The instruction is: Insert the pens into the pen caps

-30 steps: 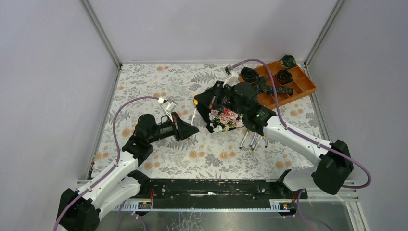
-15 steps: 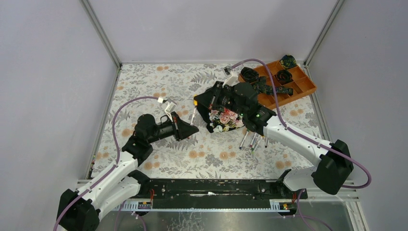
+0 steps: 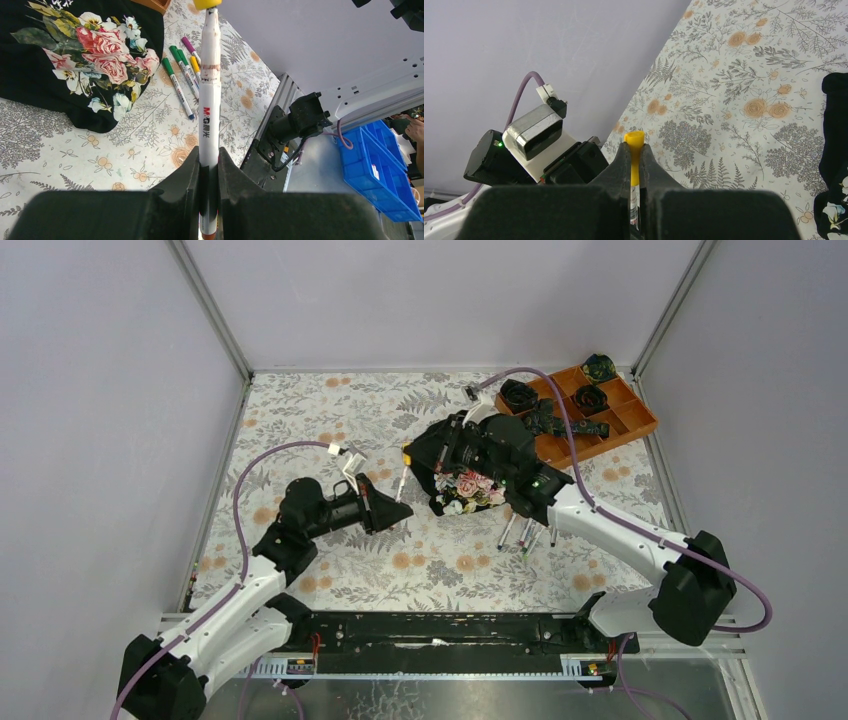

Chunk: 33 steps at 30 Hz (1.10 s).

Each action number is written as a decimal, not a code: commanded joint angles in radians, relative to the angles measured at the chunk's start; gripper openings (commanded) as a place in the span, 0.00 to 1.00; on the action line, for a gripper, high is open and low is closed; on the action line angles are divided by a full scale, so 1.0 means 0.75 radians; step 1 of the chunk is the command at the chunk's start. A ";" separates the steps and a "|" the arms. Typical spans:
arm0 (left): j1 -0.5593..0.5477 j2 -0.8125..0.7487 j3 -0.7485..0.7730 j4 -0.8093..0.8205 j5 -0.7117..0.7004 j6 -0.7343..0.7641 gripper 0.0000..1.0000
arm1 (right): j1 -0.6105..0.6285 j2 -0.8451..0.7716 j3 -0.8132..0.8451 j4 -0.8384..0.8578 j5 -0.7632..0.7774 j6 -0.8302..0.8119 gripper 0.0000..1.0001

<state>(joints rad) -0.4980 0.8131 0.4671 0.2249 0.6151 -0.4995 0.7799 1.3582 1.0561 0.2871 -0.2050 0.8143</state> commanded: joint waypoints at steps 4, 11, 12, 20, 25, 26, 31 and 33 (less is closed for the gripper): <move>-0.009 -0.027 0.017 0.069 -0.038 0.008 0.00 | 0.081 -0.079 -0.105 0.122 -0.011 0.002 0.00; -0.009 -0.036 0.013 0.090 -0.048 -0.012 0.00 | 0.240 -0.136 -0.275 0.237 0.119 0.014 0.00; -0.009 -0.038 0.015 0.093 -0.049 -0.013 0.00 | 0.263 -0.141 -0.301 0.250 0.140 0.012 0.00; -0.009 -0.054 0.011 0.107 -0.042 -0.029 0.00 | 0.321 -0.145 -0.383 0.261 0.120 0.017 0.05; -0.009 -0.084 0.000 0.100 -0.016 -0.035 0.00 | 0.289 -0.222 -0.256 0.107 0.209 -0.118 0.52; -0.009 -0.092 -0.002 0.096 -0.010 -0.035 0.00 | 0.263 -0.230 -0.231 0.102 0.198 -0.127 0.58; -0.008 -0.114 -0.007 0.072 0.011 -0.032 0.00 | 0.117 -0.197 -0.119 0.128 0.026 -0.134 0.68; -0.009 -0.120 -0.005 0.060 0.017 -0.030 0.00 | 0.090 -0.168 -0.074 0.123 -0.019 -0.144 0.68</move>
<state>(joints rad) -0.5079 0.7418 0.4561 0.2131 0.6163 -0.5213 0.8932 1.2266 0.8959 0.3481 -0.1120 0.7418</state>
